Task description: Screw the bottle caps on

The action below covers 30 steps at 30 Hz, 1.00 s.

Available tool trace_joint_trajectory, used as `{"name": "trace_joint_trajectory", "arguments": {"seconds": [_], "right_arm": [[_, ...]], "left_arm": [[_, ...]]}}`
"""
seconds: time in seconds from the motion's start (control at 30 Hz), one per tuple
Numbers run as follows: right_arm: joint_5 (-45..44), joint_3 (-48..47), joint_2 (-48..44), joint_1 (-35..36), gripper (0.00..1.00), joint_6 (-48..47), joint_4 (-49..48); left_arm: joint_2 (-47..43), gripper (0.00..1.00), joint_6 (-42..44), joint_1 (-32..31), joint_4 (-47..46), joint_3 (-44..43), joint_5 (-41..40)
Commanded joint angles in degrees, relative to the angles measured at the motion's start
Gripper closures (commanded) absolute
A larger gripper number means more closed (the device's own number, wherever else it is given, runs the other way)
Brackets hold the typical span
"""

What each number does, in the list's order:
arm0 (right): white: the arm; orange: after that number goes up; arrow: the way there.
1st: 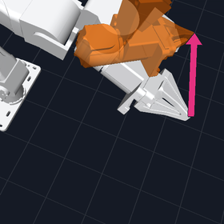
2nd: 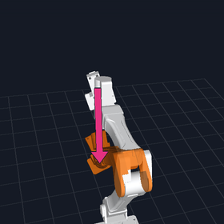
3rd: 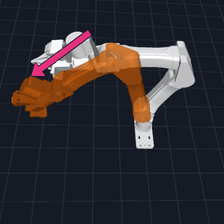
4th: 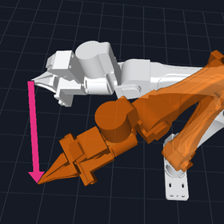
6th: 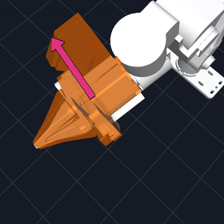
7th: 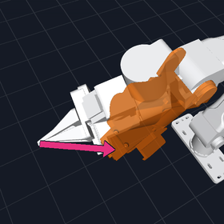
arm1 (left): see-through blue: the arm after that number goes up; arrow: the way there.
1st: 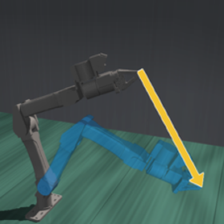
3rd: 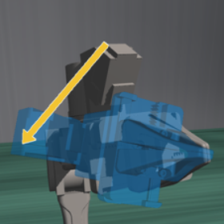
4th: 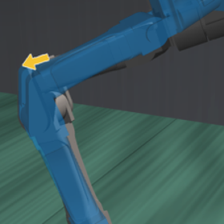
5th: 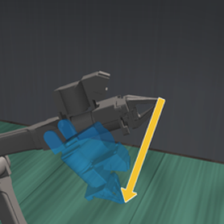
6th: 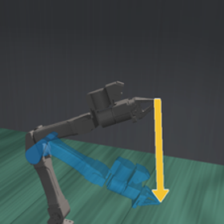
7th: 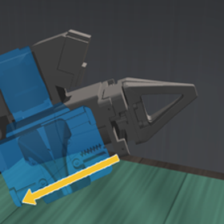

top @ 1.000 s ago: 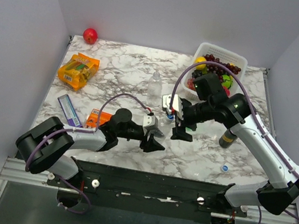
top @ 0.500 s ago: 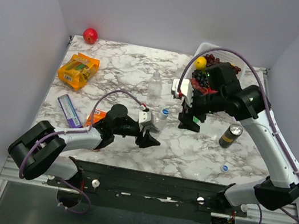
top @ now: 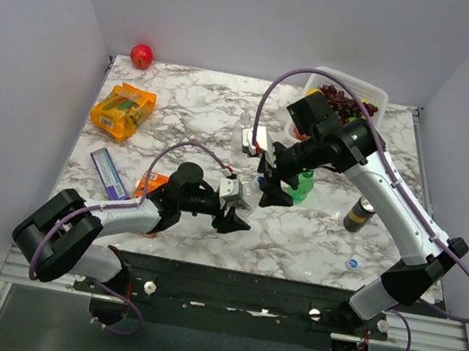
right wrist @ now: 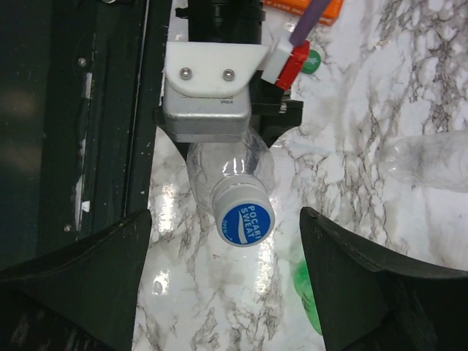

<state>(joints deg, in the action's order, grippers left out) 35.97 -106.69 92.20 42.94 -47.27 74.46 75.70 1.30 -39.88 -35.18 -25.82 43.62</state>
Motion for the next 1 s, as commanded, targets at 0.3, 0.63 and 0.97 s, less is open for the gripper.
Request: {"name": "trace_joint_trajectory", "arguments": {"seconds": [0.3,0.63,0.97], "right_arm": [[-3.3,5.6,-2.9,1.4,0.11,-1.5,2.3],[-11.5,7.1,-6.3,-1.8,0.18,1.9,4.8],[-0.6,-0.4,-8.0,-2.8,0.20,-12.7,-0.2]], "left_arm": [[-1.4,1.00,-13.4,3.1,-6.0,0.2,-0.6],[-3.3,1.00,-5.2,4.4,0.9,-1.2,3.0],[-2.8,1.00,27.6,4.2,34.2,-9.6,9.8]]}}
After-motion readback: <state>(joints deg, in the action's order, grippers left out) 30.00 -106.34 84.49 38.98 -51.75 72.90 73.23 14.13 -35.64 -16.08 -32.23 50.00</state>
